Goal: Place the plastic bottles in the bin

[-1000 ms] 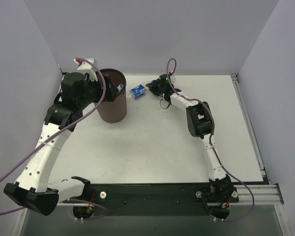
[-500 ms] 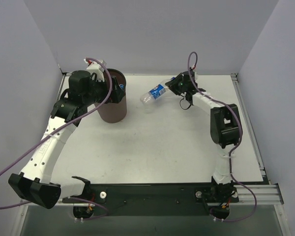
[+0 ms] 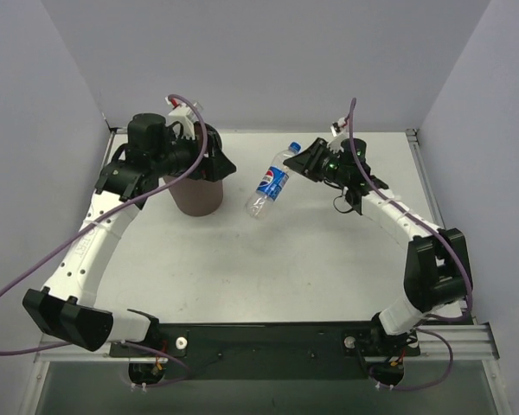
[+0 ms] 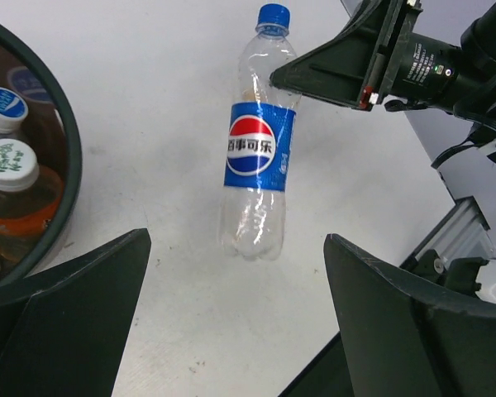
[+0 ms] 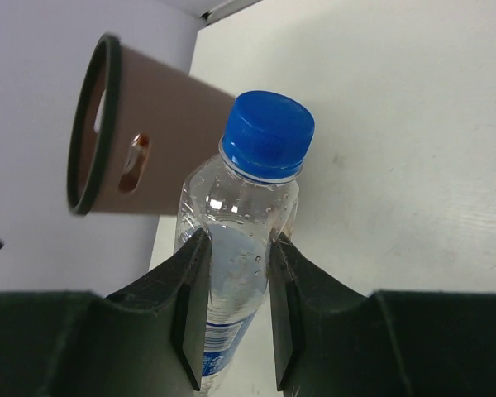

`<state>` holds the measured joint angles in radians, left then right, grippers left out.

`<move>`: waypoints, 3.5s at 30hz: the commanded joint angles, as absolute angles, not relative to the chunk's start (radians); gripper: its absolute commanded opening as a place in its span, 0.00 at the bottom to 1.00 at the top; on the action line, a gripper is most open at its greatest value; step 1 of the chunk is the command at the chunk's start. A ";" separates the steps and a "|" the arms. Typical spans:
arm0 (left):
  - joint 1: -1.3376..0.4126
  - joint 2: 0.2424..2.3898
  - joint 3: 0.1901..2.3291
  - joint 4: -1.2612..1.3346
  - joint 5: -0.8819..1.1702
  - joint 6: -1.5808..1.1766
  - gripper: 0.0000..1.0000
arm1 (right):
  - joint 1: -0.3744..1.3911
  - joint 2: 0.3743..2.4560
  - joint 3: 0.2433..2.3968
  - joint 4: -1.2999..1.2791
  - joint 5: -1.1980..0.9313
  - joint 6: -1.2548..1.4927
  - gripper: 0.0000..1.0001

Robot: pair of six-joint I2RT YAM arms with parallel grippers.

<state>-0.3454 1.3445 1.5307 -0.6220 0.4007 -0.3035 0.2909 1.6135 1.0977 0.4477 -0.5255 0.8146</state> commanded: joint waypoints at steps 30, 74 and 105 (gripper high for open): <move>-0.359 1.325 1.278 -0.288 0.802 -0.571 0.54 | 0.555 1.473 1.219 0.488 -0.785 0.773 0.00; -0.299 1.548 1.321 0.222 -0.377 0.020 0.23 | 0.325 0.951 0.969 0.005 -0.505 0.607 0.78; -0.299 1.421 1.371 0.052 -0.172 -0.029 0.82 | 0.325 0.989 0.969 0.005 -0.491 0.609 0.78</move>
<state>-0.3046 1.4620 1.2953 0.1276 -0.2584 0.0349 0.3279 0.9775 0.9558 -0.0334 -0.5003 0.6044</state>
